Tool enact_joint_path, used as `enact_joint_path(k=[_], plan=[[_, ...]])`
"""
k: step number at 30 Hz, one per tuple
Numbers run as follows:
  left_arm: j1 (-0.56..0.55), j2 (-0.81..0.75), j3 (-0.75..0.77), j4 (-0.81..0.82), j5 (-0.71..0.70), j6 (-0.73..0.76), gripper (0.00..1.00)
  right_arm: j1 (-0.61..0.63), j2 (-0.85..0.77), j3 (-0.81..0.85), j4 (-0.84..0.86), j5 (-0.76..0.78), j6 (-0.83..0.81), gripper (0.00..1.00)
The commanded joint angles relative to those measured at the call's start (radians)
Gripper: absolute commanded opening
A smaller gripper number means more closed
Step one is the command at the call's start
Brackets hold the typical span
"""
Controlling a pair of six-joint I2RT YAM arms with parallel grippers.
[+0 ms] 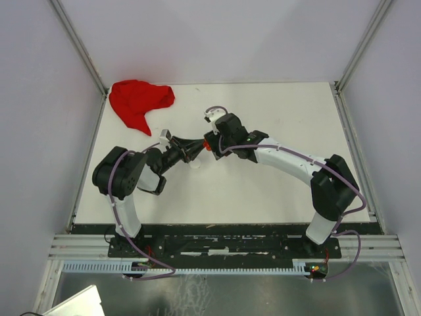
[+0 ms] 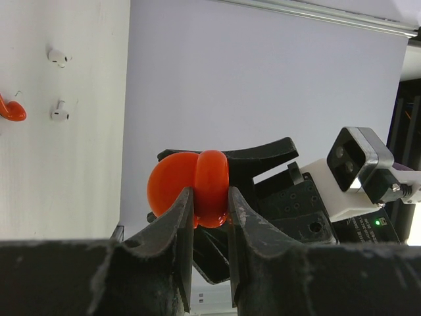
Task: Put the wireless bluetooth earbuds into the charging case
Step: Place the earbud in the charging case, then pick up the earbud from the center of the board.
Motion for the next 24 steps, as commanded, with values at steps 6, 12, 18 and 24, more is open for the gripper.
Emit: enact_joint_path(k=[6, 12, 18, 24], plan=[[-0.003, -0.002, 0.0, 0.202, -0.001, -0.005, 0.03, 0.008, -0.042, -0.004, 0.01, 0.098, 0.015, 0.68], [0.035, -0.054, -0.065, 0.202, -0.053, 0.01, 0.03, -0.021, -0.027, -0.044, -0.021, 0.124, 0.071, 0.68], [0.06, -0.078, -0.091, 0.203, -0.062, 0.012, 0.03, -0.032, 0.081, -0.022, -0.047, 0.163, 0.101, 0.68], [0.078, -0.08, -0.091, 0.202, -0.048, 0.009, 0.03, -0.033, 0.169, 0.013, -0.043, 0.203, 0.095, 0.68]])
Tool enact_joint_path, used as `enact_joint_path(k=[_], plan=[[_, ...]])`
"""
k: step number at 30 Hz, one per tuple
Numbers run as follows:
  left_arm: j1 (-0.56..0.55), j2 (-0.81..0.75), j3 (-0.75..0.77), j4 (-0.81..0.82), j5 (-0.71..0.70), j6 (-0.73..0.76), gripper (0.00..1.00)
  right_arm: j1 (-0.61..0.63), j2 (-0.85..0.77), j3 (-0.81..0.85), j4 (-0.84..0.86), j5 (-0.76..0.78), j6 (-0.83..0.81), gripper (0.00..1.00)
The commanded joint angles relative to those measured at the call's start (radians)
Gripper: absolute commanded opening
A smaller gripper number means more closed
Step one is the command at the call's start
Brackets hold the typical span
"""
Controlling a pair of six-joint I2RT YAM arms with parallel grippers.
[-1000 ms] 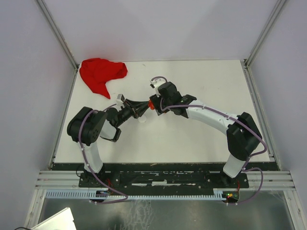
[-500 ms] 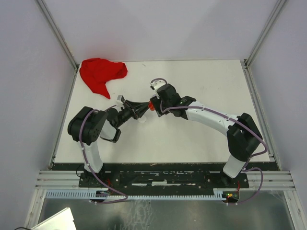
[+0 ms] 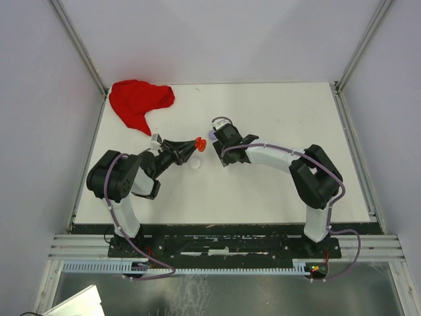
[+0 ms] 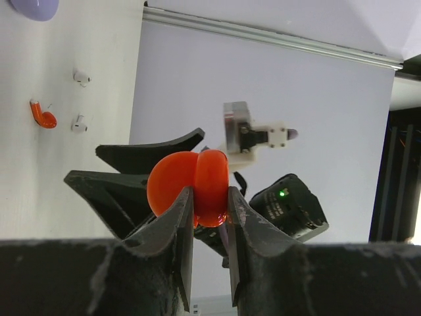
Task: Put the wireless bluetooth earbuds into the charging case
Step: Pick up the earbud from the center of the board.
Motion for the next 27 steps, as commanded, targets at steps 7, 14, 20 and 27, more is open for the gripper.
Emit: enact_joint_path(k=[7, 14, 20, 27], plan=[[0.023, -0.028, -0.006, 0.203, 0.003, 0.009, 0.03, 0.002, 0.106, 0.08, 0.009, 0.069, 0.021, 0.68], [0.027, -0.028, -0.007, 0.203, 0.005, 0.011, 0.03, -0.005, 0.163, 0.115, 0.01, 0.121, 0.015, 0.68], [0.027, -0.026, -0.008, 0.203, 0.007, 0.012, 0.03, -0.031, 0.184, 0.122, 0.035, 0.125, 0.004, 0.68], [0.03, -0.022, -0.008, 0.203, 0.009, 0.014, 0.03, -0.059, 0.204, 0.149, 0.043, 0.113, -0.005, 0.68]])
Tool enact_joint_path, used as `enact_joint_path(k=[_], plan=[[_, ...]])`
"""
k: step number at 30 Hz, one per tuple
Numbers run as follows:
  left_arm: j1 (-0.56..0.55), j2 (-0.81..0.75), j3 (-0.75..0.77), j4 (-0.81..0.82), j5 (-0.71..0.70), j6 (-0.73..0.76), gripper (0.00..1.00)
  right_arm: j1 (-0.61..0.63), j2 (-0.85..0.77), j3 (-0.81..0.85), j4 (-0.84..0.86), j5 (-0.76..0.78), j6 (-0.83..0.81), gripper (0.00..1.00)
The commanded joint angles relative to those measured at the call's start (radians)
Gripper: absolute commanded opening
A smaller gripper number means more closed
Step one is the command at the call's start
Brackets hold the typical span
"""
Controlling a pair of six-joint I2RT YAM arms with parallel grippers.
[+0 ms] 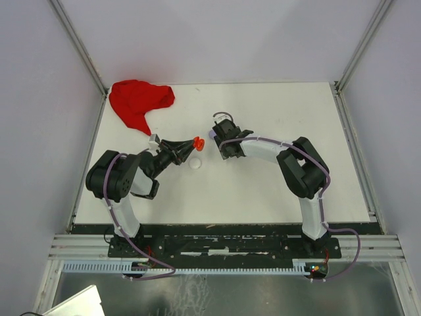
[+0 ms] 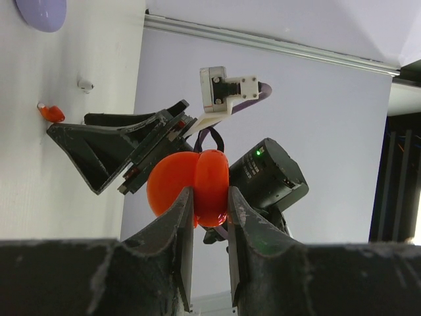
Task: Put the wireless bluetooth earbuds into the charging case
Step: Pick up the earbud from the center of the board.
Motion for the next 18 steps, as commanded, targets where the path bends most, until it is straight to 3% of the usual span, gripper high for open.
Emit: enact_joint_path(k=[1, 18], plan=[[0.006, -0.021, -0.004, 0.203, 0.004, 0.013, 0.03, -0.017, 0.026, 0.041, 0.011, 0.017, -0.012, 0.68], [0.008, -0.01, 0.001, 0.202, 0.005, 0.013, 0.03, -0.039, 0.083, 0.127, 0.007, -0.005, -0.045, 0.67]])
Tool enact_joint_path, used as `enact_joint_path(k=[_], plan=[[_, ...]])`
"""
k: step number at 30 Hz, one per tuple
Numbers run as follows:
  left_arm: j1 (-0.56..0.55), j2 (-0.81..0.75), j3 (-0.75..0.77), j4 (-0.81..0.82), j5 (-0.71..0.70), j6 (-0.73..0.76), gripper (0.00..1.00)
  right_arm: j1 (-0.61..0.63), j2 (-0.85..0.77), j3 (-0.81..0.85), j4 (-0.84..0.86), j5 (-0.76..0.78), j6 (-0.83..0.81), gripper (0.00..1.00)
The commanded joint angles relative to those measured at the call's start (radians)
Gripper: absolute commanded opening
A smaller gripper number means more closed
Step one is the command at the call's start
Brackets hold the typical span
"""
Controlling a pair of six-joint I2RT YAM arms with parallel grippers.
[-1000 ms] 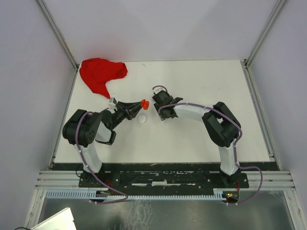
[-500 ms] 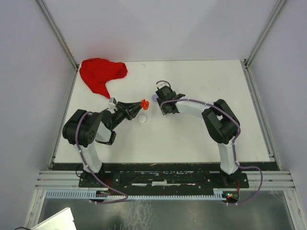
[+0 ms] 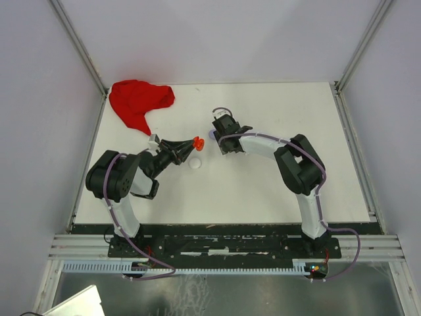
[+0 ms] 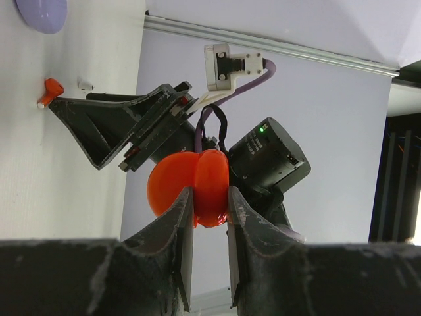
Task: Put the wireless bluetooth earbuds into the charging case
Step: Pick up the earbud from the center of the board.
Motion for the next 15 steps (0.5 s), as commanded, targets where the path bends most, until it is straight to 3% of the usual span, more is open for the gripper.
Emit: enact_joint_path(k=[1, 15], plan=[[0.007, -0.009, 0.001, 0.203, 0.005, 0.013, 0.03, -0.006, 0.031, 0.059, -0.001, -0.003, -0.019, 0.68], [0.021, -0.017, -0.006, 0.202, 0.011, 0.013, 0.03, -0.011, 0.098, 0.18, -0.035, -0.007, -0.041, 0.68]])
